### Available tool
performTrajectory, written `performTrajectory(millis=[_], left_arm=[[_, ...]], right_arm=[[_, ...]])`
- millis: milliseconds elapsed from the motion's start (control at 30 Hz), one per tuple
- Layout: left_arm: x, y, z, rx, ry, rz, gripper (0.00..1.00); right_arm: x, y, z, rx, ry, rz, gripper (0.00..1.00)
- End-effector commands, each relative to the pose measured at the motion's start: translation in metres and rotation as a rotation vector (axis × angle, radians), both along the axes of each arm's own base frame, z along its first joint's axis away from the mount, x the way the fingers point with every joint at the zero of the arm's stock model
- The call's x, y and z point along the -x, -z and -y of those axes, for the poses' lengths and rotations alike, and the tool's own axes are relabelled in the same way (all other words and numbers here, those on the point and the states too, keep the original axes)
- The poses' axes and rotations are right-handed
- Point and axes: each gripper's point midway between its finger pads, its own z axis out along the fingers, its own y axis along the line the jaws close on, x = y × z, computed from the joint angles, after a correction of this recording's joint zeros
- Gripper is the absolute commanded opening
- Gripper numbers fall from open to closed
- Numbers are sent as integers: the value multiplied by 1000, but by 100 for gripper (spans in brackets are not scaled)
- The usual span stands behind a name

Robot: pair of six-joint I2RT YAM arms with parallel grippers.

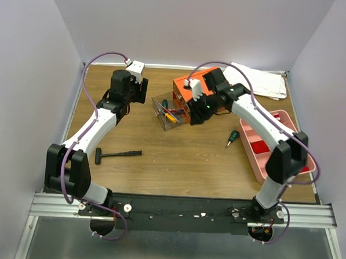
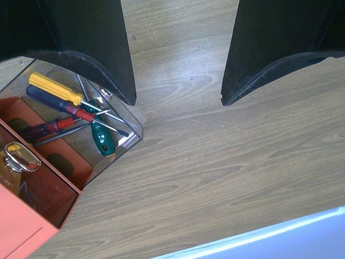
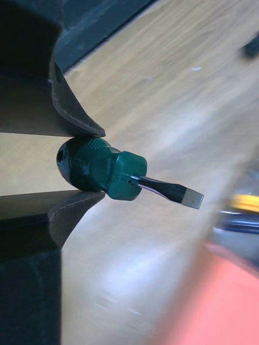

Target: Sort the tools into containers

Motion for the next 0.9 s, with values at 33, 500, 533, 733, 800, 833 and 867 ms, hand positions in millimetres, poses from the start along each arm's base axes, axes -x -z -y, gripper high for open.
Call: performTrajectory(millis=[33,500,533,733,800,833,867], left_arm=[[6,-33,-4,1,-8,75,74],[13,-31,2,37,21,101,75],[13,-30,2,38,22,101,75],[10,-25,5,54,20,73,74],[9,-26,5,40,25,64,73],[8,-26,5,38,24,58,73],[7,-27,9,23,56,57,73]], right_arm=[[-54,-24,-63,-128,-105,101,1],[-137,1,-95,137,88,439,62],[-137,-11,-91,135,96,462,65],[-123,-42,-69,160,79,528,72],[-99,-48,-59,161,-9,507,72],[-88,-47,-53,180,-68,505,72],[-75,-61,-41,170,-98,519,72]])
